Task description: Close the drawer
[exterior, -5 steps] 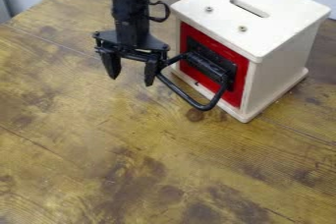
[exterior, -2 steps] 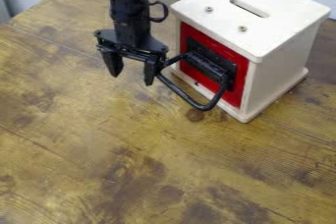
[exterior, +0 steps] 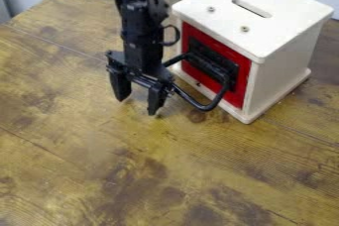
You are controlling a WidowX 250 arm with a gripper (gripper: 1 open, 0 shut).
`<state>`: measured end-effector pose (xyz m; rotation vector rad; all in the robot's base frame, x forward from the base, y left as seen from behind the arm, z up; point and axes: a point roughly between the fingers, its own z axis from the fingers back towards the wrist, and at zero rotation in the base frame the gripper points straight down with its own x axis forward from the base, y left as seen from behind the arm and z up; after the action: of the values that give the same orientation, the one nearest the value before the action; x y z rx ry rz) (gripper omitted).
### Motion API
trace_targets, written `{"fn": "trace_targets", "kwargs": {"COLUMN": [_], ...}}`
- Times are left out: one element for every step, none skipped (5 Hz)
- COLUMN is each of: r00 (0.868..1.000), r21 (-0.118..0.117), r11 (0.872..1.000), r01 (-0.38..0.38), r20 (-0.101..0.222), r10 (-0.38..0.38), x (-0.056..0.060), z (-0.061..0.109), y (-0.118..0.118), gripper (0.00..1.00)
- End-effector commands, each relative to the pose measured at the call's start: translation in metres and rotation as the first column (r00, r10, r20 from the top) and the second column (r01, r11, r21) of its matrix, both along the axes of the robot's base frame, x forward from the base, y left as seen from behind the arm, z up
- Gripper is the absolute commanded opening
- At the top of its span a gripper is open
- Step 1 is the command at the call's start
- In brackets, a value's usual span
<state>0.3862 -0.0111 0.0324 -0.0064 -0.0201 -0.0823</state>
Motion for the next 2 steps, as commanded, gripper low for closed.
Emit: {"fn": "trace_targets", "kwargs": {"r00": [0.969, 0.963], "r21": [-0.017, -0.014], "r11": [0.998, 0.999], "r01": [0.052, 0.050], "r20": [0.244, 0.266], "r10": [-0.047, -0.045], "x": [0.0227, 0.0294], "z": [0.0550, 0.0621], "y": [-0.0248, -0.0194], "gripper": [1.00, 1.00]}}
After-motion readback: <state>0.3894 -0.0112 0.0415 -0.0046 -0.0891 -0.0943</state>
